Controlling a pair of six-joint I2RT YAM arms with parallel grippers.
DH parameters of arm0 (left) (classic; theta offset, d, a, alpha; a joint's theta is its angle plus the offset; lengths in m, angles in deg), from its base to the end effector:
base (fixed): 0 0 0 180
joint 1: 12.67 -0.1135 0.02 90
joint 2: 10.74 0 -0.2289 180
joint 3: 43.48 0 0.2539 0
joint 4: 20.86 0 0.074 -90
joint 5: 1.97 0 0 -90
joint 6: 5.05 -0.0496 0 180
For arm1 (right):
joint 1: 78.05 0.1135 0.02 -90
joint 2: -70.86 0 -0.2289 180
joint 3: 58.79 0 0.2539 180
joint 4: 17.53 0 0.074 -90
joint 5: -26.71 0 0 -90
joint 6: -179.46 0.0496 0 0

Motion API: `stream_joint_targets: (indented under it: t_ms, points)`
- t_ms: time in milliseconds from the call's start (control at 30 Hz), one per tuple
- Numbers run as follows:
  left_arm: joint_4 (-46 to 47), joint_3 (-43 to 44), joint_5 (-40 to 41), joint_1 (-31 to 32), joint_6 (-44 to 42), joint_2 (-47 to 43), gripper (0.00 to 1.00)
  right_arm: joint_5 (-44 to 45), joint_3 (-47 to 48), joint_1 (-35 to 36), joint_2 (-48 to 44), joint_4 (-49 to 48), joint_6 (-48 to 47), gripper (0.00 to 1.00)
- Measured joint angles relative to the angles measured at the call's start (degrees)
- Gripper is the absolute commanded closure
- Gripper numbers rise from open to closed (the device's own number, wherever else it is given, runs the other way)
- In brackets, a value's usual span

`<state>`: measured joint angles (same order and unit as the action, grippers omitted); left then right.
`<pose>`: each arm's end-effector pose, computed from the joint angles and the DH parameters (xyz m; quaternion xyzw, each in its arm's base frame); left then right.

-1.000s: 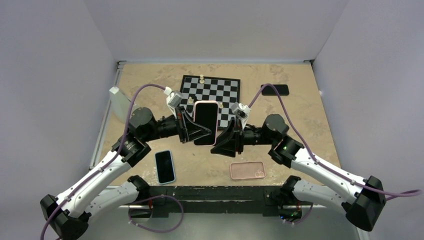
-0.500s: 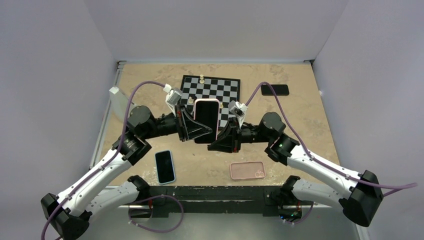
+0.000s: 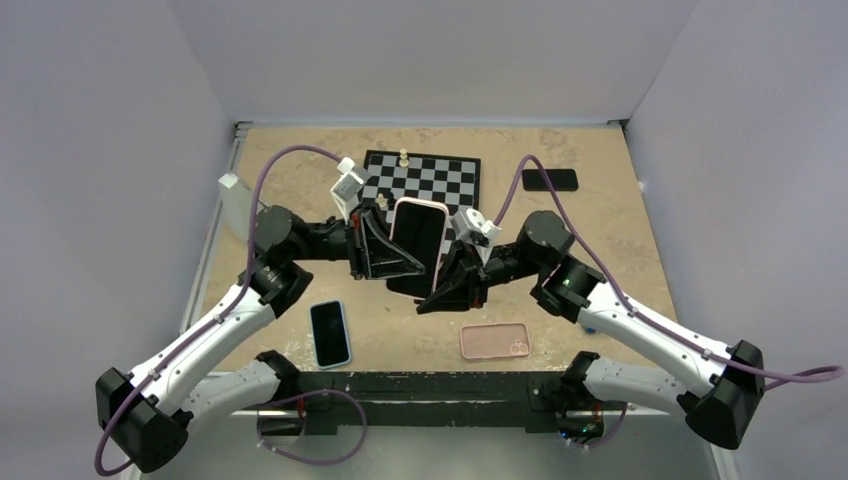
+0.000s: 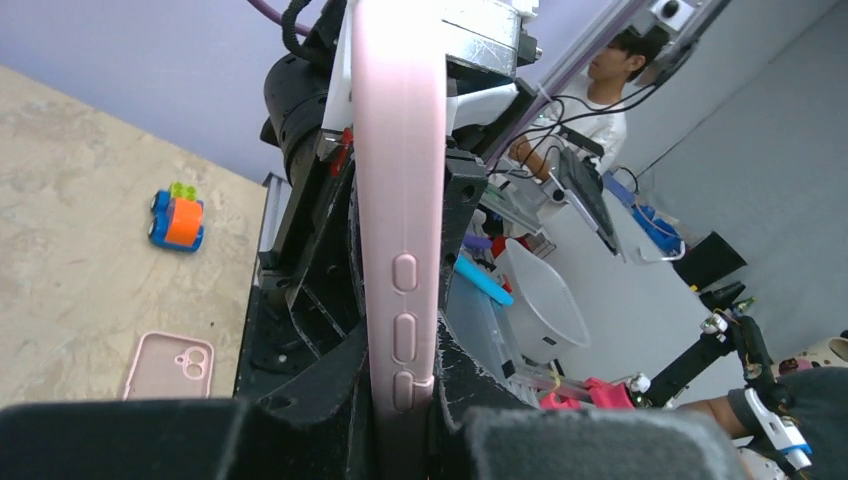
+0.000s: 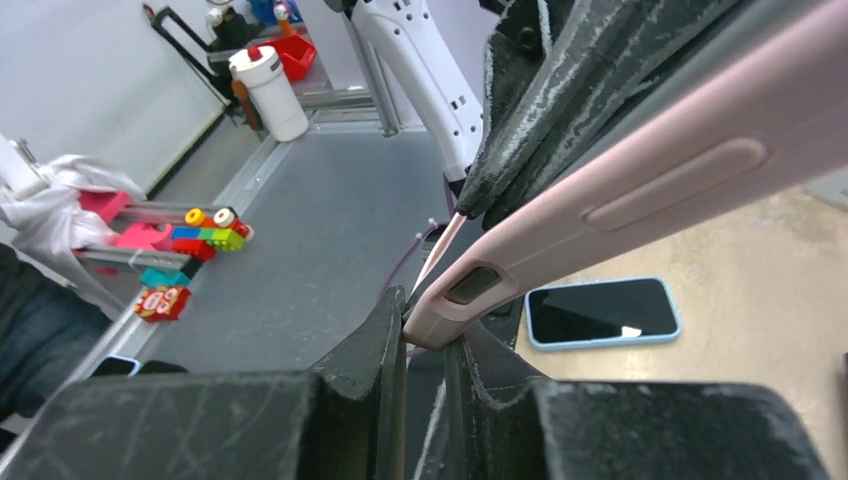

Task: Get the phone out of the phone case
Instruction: Remove the phone case from the phone.

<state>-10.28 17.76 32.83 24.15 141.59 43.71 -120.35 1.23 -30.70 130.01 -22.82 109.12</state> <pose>0.1651 -0.1744 0.3603 0.2774 0.5812 -0.7080 0.2897 0.1434 0.2171 0.3247 -0.4855 0.4849 0.6269 0.3690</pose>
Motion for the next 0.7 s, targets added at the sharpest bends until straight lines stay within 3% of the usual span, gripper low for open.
stream_joint_targets:
  t_ms: [400, 700]
  points:
    - [13.49, 0.0, 0.42, -1.6, 8.26, -2.71, 1.0, 2.69, 18.34, 3.13, 4.22, 22.36, -18.58, 1.0]
    - [19.98, 0.0, -0.31, -1.68, 13.38, -0.37, 1.0, 16.2, 25.24, 8.81, 4.11, 36.74, -28.55, 1.0]
